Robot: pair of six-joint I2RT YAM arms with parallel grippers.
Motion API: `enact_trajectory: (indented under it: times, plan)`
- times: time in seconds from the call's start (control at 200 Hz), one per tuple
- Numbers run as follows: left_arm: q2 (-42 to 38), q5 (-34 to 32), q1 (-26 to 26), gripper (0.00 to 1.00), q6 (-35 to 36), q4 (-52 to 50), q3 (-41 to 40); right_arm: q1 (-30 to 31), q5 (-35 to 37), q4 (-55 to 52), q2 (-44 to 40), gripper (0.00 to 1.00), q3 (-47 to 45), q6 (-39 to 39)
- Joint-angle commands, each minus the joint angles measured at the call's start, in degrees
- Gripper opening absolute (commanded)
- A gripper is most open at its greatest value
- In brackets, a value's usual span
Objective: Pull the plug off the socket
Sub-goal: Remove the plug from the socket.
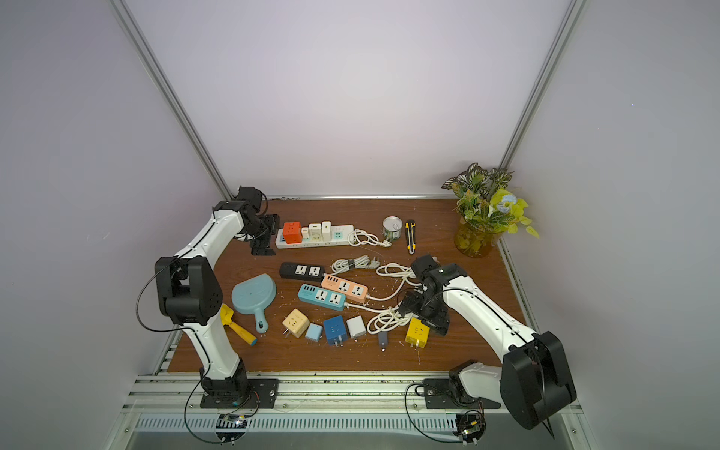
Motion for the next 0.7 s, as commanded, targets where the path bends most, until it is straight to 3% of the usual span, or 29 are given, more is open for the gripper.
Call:
enact_trajectory:
  times: [0.0, 0.25, 0.435, 0.695]
  plan:
    - [4.51, -0.07, 2.33, 0.98, -0.39, -1.78, 3.10, -0.05, 5.71, -5.26, -0.42, 0.97, 4.08, -0.98]
    - [18.30, 7.14, 4.11, 0.98, 0.93, -3.29, 13.01, 1.60, 14.09, -1.64, 3.18, 0.95, 14.14, -10.08]
    - [25.24, 7.99, 4.59, 0.99, -1.96, -3.61, 19.92, 4.72, 19.62, 0.44, 10.14, 0.96, 24.76, -17.86]
    - [28.72, 7.80, 4.54, 0.99, -2.30, -6.08, 24.33, 6.78, 19.05, 4.14, 13.27, 0.97, 26.36, -19.05]
